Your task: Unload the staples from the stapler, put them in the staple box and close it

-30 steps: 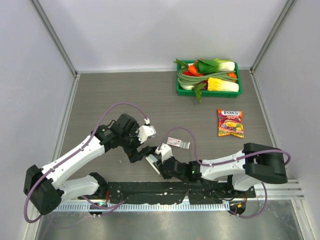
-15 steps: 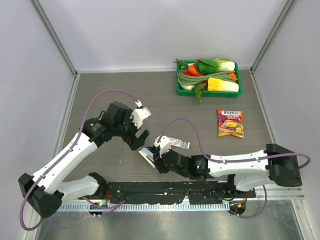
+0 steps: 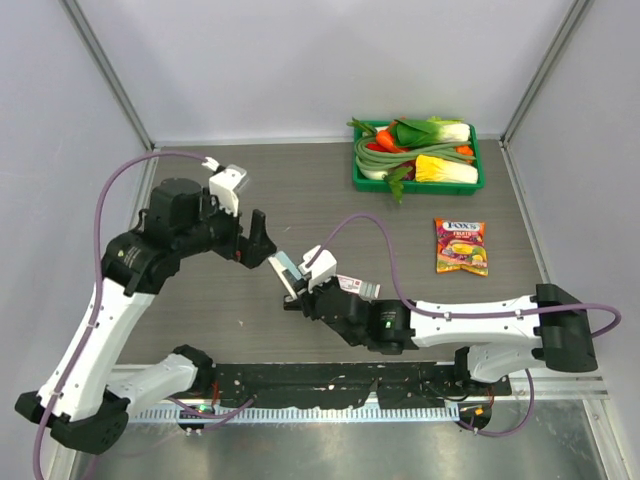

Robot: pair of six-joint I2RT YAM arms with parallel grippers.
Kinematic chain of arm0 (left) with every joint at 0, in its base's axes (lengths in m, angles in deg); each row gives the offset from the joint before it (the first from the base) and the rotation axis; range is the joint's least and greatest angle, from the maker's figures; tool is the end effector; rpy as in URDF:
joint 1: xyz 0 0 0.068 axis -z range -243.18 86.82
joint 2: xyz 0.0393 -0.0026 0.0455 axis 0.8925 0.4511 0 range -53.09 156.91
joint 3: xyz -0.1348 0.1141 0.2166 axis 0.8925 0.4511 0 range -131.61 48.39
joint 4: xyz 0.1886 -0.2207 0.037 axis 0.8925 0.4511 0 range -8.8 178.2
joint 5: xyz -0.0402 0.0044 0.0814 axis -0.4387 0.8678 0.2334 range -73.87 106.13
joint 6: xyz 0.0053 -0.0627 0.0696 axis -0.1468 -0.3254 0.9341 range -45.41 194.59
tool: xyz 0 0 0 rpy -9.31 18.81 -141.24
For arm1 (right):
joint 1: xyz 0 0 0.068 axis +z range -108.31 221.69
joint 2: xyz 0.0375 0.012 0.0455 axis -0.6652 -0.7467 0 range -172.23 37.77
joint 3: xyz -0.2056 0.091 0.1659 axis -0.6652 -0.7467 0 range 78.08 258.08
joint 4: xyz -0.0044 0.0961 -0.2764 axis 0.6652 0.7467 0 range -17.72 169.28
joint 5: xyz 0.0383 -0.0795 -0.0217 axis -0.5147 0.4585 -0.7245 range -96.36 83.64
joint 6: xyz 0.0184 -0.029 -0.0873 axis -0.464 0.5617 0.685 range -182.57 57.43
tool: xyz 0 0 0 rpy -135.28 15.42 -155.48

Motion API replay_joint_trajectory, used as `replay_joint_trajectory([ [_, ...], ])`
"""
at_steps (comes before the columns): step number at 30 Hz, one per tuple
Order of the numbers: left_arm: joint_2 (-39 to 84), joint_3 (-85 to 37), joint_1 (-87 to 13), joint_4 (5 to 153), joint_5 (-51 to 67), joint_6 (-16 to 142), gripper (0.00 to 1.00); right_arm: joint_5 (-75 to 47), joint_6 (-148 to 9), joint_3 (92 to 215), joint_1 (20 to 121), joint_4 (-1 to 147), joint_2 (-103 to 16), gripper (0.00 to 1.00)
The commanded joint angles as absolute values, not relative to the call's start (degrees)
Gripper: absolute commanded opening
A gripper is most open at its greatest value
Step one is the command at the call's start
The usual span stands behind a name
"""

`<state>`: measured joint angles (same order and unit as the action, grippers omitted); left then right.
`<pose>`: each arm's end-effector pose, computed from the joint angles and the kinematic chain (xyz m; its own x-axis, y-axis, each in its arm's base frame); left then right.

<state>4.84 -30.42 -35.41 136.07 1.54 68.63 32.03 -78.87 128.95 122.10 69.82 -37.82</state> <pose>0.2058 -0.1326 0.4110 -0.5579 0.1803 -0.8101 0.5811 0.7818 -0.2261 0.1119 0.3464 0.2609 -0.2506 -0.1629 -0.9543 -0.6321 0.7742 0.0339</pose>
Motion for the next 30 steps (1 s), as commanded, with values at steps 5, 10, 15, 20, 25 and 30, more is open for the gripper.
replay_joint_trajectory([
  [5, 0.97, -19.66, -38.65, 133.07, -10.30, 52.37, 1.00, 47.51, -72.60, 129.14, 122.29, 54.19, -36.24, 0.14],
  [10, -1.23, -14.46, -46.30, 120.77, -19.54, 42.96, 1.00, 47.25, -72.59, 129.93, 122.12, 51.28, -34.92, 0.14],
  [15, -0.62, -10.50, -47.98, 110.50, -25.79, 33.47, 1.00, 46.47, -73.47, 130.28, 122.03, 49.69, -35.09, 0.13],
  [20, -2.81, -2.70, -49.65, 94.70, -28.60, 20.03, 1.00, 45.93, -74.09, 131.42, 122.03, 47.85, -36.23, 0.13],
  [25, -4.75, 0.40, -49.73, 93.50, -29.83, 17.98, 0.94, 45.85, -72.59, 132.30, 121.76, 44.77, -36.32, 0.12],
  [30, -5.63, 2.07, -49.65, 88.77, -29.75, 14.57, 0.82, 44.27, -73.29, 133.89, 121.32, 44.85, -37.46, 0.12],
])
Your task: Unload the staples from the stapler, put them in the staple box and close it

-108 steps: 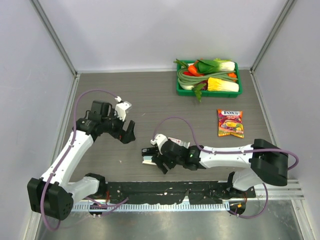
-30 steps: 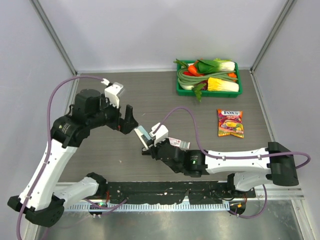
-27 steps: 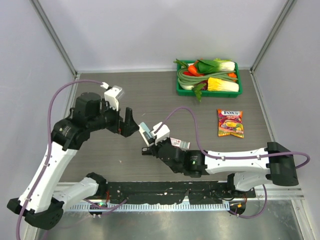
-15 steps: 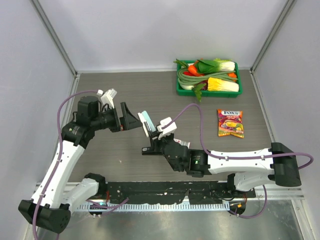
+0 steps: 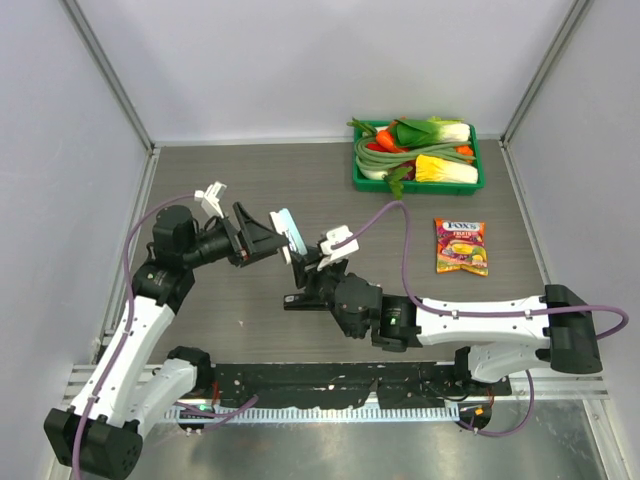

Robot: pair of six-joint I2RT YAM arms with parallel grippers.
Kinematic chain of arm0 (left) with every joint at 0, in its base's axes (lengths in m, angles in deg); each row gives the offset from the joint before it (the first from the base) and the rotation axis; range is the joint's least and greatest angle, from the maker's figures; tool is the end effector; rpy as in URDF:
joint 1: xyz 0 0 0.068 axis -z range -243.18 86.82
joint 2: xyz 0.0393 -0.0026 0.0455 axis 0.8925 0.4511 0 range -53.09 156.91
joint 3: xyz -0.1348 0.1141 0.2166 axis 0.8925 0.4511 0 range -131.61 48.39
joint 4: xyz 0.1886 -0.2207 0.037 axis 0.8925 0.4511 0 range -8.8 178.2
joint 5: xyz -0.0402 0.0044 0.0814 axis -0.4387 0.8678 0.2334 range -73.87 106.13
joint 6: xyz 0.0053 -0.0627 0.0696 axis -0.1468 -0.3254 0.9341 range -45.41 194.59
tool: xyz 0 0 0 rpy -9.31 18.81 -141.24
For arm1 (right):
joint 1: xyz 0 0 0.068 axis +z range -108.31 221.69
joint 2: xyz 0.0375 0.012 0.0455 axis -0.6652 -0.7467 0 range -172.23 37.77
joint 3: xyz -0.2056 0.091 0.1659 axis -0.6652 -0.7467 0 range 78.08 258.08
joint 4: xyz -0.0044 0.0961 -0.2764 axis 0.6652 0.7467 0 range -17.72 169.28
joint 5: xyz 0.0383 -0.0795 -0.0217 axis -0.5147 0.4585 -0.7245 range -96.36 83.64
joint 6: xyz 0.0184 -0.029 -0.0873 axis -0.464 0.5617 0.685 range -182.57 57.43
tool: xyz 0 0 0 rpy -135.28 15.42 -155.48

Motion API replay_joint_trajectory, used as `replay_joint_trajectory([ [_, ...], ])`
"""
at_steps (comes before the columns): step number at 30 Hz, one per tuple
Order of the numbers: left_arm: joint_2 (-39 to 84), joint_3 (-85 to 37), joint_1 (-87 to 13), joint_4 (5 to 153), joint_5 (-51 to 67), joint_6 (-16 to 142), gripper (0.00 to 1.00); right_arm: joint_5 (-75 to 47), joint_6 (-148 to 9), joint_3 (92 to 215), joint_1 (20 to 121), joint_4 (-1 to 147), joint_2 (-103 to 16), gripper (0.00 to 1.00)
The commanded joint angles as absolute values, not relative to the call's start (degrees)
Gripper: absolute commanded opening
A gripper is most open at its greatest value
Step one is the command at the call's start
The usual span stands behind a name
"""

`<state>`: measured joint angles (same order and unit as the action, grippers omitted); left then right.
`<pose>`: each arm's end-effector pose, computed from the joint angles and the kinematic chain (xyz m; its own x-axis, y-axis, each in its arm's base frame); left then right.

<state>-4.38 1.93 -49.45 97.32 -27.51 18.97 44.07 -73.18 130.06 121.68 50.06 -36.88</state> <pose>0.2288 -0.1162 0.3234 -0.8397 -0.4096 -0.3565 0.2037 0.3709 -0.9061 0.1261 0.3392 0.3218 -0.0922 0.1524 -0.9840 -0.4845 0.8565 0.1781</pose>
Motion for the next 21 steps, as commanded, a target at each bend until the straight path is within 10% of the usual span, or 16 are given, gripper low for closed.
replay_joint_trajectory([
  [1, -5.45, 1.98, -49.65, 88.06, -29.83, 14.13, 0.79, 44.09, -73.82, 134.06, 121.32, 45.03, -37.90, 0.12],
  [21, -6.51, 2.51, -49.65, 88.32, -33.00, 16.05, 0.28, 43.65, -74.35, 134.68, 121.41, 42.83, -40.63, 0.12],
])
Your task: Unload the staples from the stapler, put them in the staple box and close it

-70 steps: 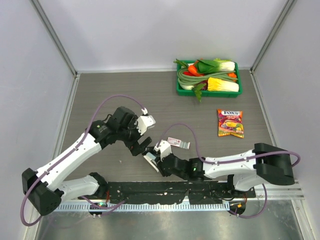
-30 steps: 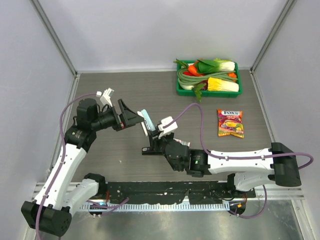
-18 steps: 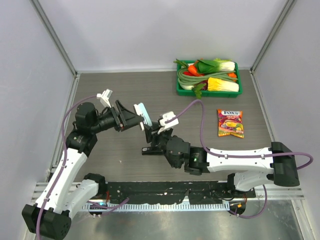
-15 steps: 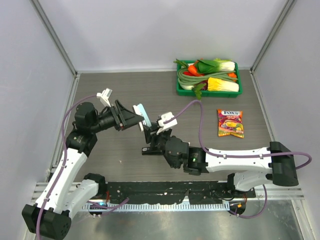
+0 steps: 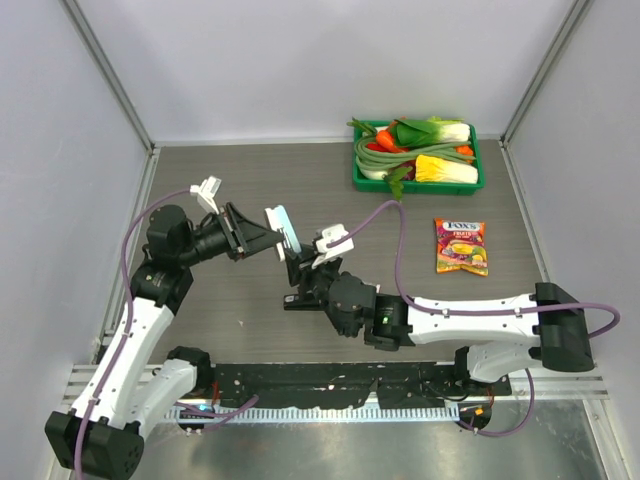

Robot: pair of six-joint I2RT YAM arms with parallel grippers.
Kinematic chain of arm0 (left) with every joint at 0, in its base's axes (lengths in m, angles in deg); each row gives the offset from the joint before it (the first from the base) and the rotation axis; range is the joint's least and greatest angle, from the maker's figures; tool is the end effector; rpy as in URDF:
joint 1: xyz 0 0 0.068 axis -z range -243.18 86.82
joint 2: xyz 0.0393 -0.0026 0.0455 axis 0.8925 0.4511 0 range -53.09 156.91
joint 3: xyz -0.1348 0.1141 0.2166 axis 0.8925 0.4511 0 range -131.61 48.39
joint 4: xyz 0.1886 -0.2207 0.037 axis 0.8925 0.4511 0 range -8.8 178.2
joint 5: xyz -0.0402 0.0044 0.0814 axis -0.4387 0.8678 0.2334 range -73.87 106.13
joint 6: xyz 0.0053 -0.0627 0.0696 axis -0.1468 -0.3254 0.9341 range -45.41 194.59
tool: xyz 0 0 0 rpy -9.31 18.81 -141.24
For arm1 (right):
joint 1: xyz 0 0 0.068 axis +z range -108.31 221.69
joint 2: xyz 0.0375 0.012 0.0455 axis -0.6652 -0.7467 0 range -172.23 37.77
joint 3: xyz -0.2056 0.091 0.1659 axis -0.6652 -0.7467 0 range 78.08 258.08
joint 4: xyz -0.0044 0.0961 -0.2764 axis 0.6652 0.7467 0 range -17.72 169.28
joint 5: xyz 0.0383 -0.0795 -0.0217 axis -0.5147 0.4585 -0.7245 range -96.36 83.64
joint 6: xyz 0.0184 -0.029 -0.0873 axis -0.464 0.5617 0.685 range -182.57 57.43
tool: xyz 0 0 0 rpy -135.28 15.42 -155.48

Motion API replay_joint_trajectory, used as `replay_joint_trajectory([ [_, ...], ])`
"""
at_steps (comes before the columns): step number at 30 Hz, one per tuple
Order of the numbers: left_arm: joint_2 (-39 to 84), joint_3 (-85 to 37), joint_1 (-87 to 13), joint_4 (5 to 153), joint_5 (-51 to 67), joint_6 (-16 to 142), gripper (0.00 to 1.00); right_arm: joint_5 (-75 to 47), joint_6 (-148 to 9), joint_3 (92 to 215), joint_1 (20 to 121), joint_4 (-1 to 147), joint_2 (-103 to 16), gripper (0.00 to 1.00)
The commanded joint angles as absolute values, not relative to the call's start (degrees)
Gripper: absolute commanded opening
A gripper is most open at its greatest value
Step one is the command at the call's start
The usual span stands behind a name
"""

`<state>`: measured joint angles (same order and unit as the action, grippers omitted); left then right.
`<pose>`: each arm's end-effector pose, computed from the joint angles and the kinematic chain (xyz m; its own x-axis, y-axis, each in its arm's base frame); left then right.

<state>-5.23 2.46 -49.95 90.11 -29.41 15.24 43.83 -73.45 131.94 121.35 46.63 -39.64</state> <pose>0.2287 -0.1159 0.3399 -0.8183 -0.4265 -0.3853 0.2722 0.3028 -0.9134 0.1300 0.3503 0.3264 -0.0864 0.1995 -0.9761 -0.4843 0.8478 0.2162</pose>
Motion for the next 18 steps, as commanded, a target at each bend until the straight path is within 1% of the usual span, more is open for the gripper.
replay_joint_trajectory([
  [1, -6.42, 2.60, -49.73, 88.50, -33.00, 17.01, 0.24, 42.95, -74.52, 134.59, 121.32, 42.83, -40.63, 0.13],
  [2, -6.33, 2.51, -49.65, 89.19, -33.00, 17.98, 0.15, 42.42, -74.70, 134.50, 121.32, 42.83, -40.45, 0.20],
  [3, -6.24, 2.34, -49.65, 90.07, -33.00, 19.47, 0.12, 41.11, -75.05, 134.15, 121.32, 42.57, -40.10, 0.27],
  [4, -6.16, 1.73, -49.73, 90.95, -32.83, 21.40, 0.05, 39.97, -75.31, 132.93, 121.32, 41.70, -39.06, 0.35],
  [5, -6.24, 1.37, -49.65, 93.31, -32.65, 26.11, 0.01, 37.96, -75.49, 132.31, 121.24, 41.60, -38.35, 0.46],
  [7, -6.51, 0.76, -49.73, 94.82, -33.17, 30.36, 0.00, 36.53, -77.24, 130.82, 120.80, 43.61, -36.07, 0.52],
  [10, -6.25, 0.23, -49.74, 95.36, -35.71, 34.59, 0.00, 30.23, -79.70, 126.88, 118.26, 46.07, -32.38, 0.57],
  [13, -5.89, -0.82, -49.74, 93.08, -42.55, 38.10, 0.00, 14.17, -85.67, 121.87, 111.59, 48.36, -26.40, 0.61],
  [14, -5.72, -1.00, -49.74, 92.81, -44.15, 39.16, 0.00, 8.11, -89.43, 120.28, 105.56, 47.76, -23.43, 0.66],
  [15, -5.63, -1.27, -49.82, 92.63, -45.55, 40.65, 0.00, -7.87, -91.90, 118.78, 102.46, 44.88, -22.44, 0.68],
  [17, -5.63, -1.62, -49.82, 92.02, -47.59, 41.89, 0.00, -20.28, -98.22, 115.79, 94.65, 41.36, -21.56, 0.69],
  [18, -5.63, -1.45, -49.74, 91.49, -48.37, 41.98, 0.00, -27.64, -99.13, 115.35, 93.04, 39.16, -21.56, 0.70],
])
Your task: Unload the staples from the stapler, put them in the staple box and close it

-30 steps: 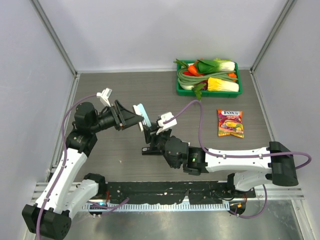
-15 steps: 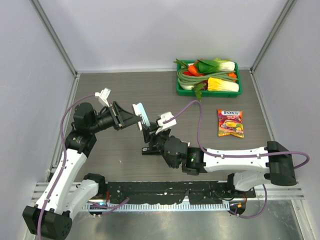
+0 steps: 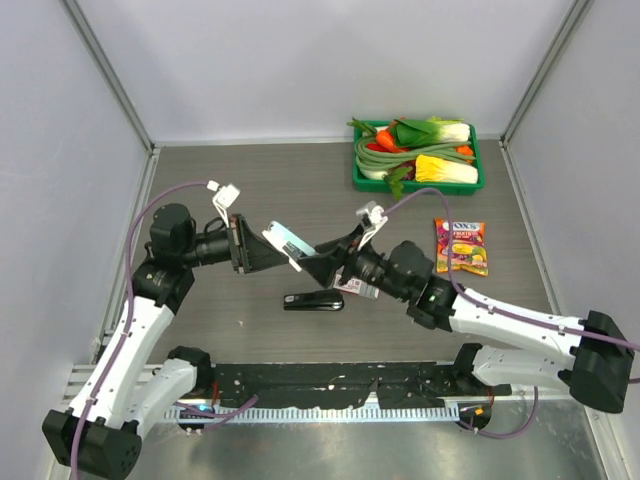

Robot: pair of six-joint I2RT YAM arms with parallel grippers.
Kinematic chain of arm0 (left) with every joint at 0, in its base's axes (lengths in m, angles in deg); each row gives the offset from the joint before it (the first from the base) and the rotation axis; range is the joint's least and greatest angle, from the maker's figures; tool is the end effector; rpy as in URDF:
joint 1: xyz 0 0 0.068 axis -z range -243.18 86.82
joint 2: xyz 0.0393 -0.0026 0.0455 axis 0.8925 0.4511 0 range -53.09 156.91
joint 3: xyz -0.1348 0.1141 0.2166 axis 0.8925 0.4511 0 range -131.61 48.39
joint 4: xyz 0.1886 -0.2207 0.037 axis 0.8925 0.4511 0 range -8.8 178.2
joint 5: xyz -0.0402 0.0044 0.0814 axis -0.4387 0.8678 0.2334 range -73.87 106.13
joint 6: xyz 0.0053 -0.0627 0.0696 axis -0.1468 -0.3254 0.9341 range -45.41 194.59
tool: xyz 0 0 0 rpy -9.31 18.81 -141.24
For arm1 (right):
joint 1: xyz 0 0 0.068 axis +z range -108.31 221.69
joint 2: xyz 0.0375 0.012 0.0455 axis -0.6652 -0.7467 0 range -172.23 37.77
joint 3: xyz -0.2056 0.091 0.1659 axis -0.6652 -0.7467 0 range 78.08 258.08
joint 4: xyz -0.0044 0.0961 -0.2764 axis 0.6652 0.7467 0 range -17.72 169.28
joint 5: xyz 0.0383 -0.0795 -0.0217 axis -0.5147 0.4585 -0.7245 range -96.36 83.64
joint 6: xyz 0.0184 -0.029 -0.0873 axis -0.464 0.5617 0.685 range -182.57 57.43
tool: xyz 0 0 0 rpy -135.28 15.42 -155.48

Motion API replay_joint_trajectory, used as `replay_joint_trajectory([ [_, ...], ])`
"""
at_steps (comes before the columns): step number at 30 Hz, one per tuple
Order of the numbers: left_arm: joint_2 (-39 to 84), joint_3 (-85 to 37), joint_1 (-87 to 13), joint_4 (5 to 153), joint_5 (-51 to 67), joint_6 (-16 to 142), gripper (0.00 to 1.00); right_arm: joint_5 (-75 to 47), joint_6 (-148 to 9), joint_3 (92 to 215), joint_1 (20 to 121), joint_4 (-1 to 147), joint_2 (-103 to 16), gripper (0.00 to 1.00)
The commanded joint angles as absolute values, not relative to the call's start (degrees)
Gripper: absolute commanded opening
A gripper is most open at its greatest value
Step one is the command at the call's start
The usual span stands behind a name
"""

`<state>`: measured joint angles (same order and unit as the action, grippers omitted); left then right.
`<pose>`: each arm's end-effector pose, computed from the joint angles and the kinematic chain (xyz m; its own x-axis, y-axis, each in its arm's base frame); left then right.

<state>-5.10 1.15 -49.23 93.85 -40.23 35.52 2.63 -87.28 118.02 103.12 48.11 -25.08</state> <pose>0.2112 -0.1252 0.3431 -0.7541 -0.1723 -0.6337 0.5723 0.3009 -0.7629 0.1711 0.2865 0.3050 -0.3218 0.2723 -0.9068 -0.7245 0.5458 0.4210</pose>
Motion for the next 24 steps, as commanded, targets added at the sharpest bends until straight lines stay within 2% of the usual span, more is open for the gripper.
replay_joint_trajectory([
  [1, -5.54, -1.27, -49.82, 89.75, -50.21, 41.63, 0.00, -30.76, -99.66, 115.60, 91.98, 38.88, -21.73, 0.70],
  [7, -5.63, -2.32, -49.82, 91.55, -51.02, 43.81, 0.00, -45.90, -97.47, 122.89, 90.91, 43.96, -26.03, 0.71],
  [10, -6.15, -2.94, -50.17, 94.11, -49.26, 44.79, 0.00, -44.87, -93.69, 125.18, 90.91, 50.90, -26.22, 0.71],
  [14, -6.86, -3.38, -50.18, 97.98, -49.70, 48.55, 0.00, -42.93, -91.32, 124.92, 90.91, 53.20, -23.93, 0.72],
  [18, -6.51, -5.31, -50.18, 105.62, -53.20, 54.89, 0.00, -42.66, -87.72, 127.46, 90.91, 59.08, -24.19, 0.71],
  [24, -7.21, -5.40, -50.18, 107.04, -60.32, 54.64, 0.00, -45.11, -86.57, 129.23, 90.91, 59.19, -26.74, 0.70],
])
